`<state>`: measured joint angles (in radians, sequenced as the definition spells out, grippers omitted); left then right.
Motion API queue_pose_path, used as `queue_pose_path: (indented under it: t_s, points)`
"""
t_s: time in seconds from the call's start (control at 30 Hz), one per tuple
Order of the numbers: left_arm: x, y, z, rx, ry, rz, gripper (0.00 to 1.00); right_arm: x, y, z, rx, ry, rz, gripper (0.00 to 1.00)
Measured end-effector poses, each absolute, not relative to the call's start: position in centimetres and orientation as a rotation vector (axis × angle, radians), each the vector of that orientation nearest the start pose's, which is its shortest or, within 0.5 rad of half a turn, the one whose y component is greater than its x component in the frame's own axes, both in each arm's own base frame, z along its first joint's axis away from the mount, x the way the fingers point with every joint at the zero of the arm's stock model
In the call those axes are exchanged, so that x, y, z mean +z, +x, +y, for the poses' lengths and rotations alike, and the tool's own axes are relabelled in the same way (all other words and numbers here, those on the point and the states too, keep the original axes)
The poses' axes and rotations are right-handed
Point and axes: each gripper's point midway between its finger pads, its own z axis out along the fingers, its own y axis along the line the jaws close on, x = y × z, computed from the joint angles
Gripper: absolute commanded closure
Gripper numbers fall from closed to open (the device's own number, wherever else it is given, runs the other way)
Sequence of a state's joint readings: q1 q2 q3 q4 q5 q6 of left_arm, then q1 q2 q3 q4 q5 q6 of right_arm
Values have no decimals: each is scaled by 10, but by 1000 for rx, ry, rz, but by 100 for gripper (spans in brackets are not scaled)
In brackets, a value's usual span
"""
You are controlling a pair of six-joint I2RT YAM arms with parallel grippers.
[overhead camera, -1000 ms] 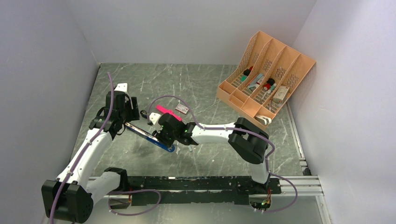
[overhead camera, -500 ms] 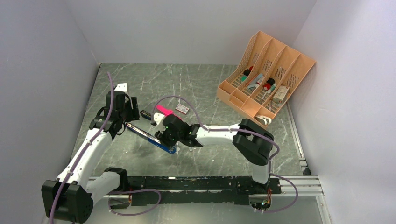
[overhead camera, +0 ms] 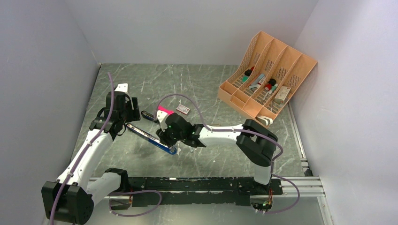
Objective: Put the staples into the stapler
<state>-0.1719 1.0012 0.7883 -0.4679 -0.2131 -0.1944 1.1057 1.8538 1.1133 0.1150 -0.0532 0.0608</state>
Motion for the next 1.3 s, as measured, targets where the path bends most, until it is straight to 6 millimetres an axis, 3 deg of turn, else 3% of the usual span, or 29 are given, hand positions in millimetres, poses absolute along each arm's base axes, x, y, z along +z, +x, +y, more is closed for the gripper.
queue_pose_path:
  t_s: [0.33,0.67,1.3]
  points:
    - [155,297,-22,41,-138,2229,26,66,225,437,822,-1048,2057,58]
    - [155,297,-23,39,-136,2230,26,50,211,439,906,-1080,2111,60]
    - [155,297,-23,39,-136,2230,26,47,209,439,912,-1089,2119,69]
